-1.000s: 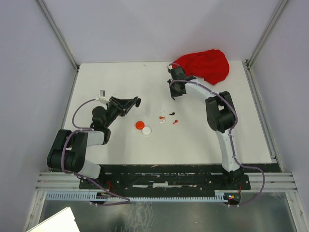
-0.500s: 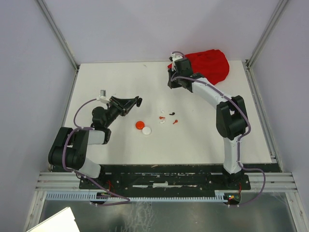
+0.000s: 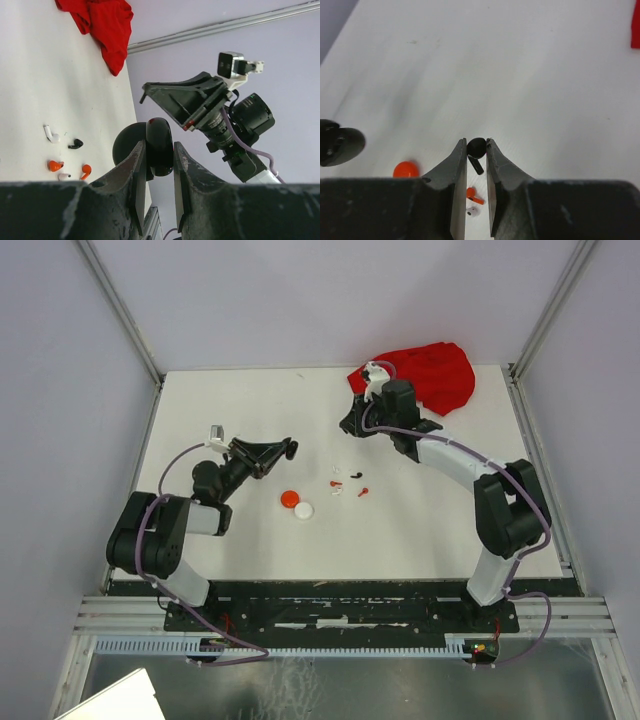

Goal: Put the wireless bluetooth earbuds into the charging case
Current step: Place the earbud in the charging case.

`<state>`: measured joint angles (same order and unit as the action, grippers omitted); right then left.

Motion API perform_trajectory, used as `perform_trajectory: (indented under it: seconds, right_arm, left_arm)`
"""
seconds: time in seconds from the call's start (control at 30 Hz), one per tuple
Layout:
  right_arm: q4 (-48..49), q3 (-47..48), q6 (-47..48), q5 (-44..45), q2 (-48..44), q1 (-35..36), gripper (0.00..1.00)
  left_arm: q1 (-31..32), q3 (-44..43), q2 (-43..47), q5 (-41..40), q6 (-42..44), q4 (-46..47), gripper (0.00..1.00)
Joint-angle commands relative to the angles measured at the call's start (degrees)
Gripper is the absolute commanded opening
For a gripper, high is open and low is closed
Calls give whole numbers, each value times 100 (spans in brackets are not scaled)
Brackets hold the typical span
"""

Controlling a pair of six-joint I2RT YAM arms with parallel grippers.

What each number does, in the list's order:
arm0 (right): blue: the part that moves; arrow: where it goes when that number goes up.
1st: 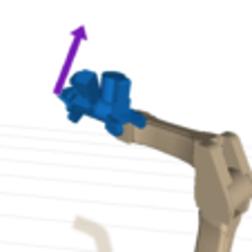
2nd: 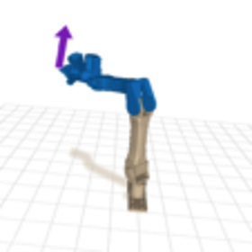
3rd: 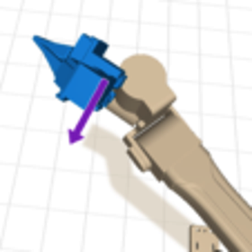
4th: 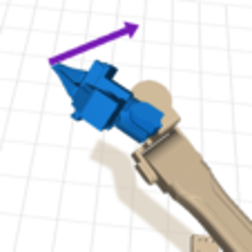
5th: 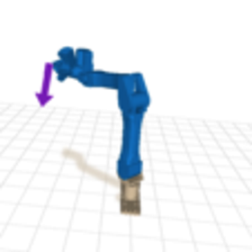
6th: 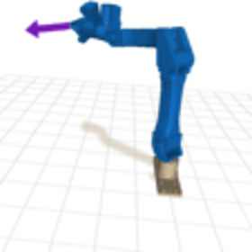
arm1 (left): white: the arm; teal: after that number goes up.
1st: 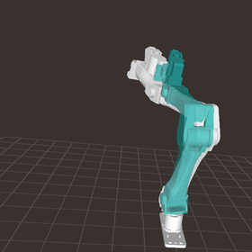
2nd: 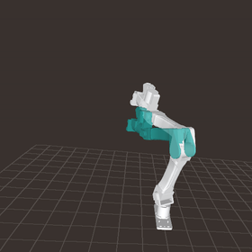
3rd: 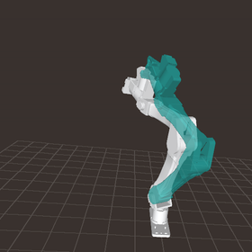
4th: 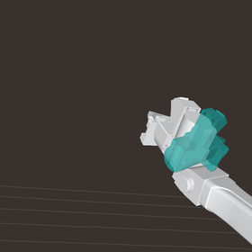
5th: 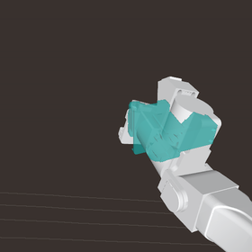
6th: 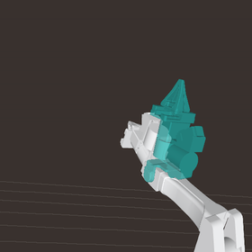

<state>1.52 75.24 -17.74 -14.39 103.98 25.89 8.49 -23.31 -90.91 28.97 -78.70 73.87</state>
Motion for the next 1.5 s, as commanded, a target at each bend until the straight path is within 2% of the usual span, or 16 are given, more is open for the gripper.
perform_trajectory:
  seconds: [0.0,0.3,0.4,0.93,1.47]
  right_arm:
    - [1671,-408,-413,-892,-541,35,14]
    - [4796,-1368,-1587,-2035,-413,38,14]
    - [5501,-1500,-1865,-2213,-313,36,14]
    - [7568,-2059,-2154,-2263,153,329,12]
    - [7863,-2225,-2057,-2160,282,540,10]
  left_arm:
    - [78,-151,-180,83,-383,809,3]
    - [293,-199,-642,4,-877,1506,3]
    - [319,-192,-723,-12,-963,1619,3]
    - [589,-576,-919,-186,-1408,1694,3]
    - [719,-796,-971,-304,-1446,1539,3]
